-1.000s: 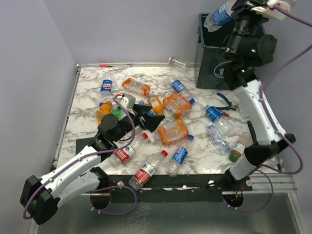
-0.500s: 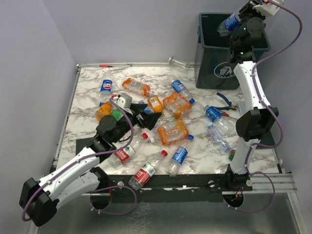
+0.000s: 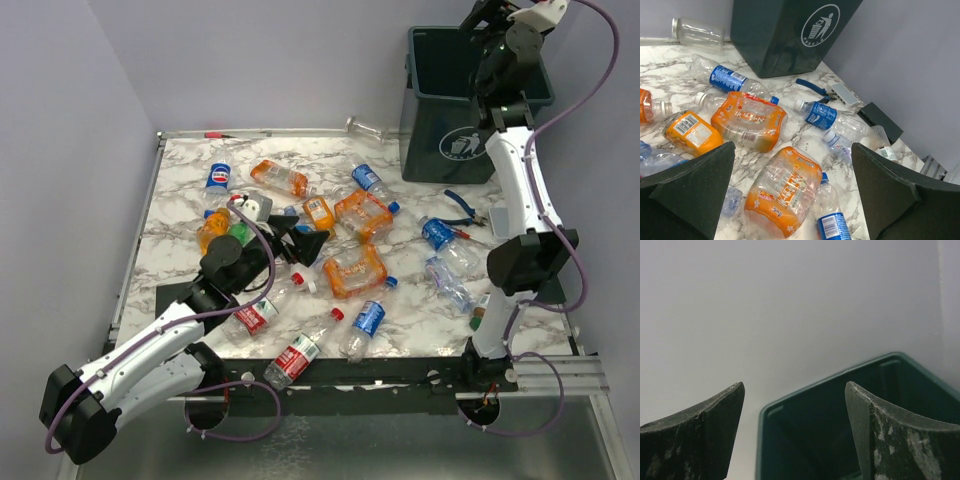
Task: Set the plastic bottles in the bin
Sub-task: Place the plastic bottle in the trash bin, then pick up the plastic bottle from the corner of the board.
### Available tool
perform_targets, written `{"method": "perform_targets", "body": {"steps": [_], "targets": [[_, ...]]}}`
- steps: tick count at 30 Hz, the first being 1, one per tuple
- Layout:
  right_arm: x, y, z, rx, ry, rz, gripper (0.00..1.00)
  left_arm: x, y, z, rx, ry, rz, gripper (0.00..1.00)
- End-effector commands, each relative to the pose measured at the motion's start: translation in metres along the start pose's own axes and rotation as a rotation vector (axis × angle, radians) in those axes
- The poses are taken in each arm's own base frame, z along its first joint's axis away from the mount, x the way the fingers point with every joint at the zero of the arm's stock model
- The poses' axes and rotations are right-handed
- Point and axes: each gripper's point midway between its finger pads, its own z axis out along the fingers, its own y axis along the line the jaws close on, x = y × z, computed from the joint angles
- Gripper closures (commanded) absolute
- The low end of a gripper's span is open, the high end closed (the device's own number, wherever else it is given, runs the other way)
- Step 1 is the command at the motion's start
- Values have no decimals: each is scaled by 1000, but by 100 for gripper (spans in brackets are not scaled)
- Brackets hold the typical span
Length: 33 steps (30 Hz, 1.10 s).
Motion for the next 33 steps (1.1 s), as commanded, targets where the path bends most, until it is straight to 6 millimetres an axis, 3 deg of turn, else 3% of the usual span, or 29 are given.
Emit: {"method": "perform_targets", "body": {"steps": [1,3,5,7,9,11,14,18,24,29,33], "targets": [[-42,39,-46,-176,97,144,15,-7,7,3,-59,2,12,1],[-34,54,-73,-248,198,196,16,-2,11,6,-78,31,26,1],[-13,65,-110,-308,319,243,17,5,18,9,-113,67,30,1],[-2,75,-158,-375,399,272,17,11,26,12,-157,101,36,1],[24,80,-204,-415,496,264,17,22,38,14,-211,144,43,1],[52,74,-247,-430,599,261,18,32,46,18,-250,199,51,1],[95,46,-304,-403,762,294,18,52,45,24,-241,304,80,1],[144,-1,-367,-345,910,278,18,94,9,23,-94,502,200,1],[187,-68,-412,-120,982,251,15,158,-71,-8,125,728,319,1],[205,-98,-437,-11,1034,229,8,200,-91,-28,116,876,300,1],[213,-99,-446,-53,1051,228,6,227,-91,-35,65,966,397,1]]}}
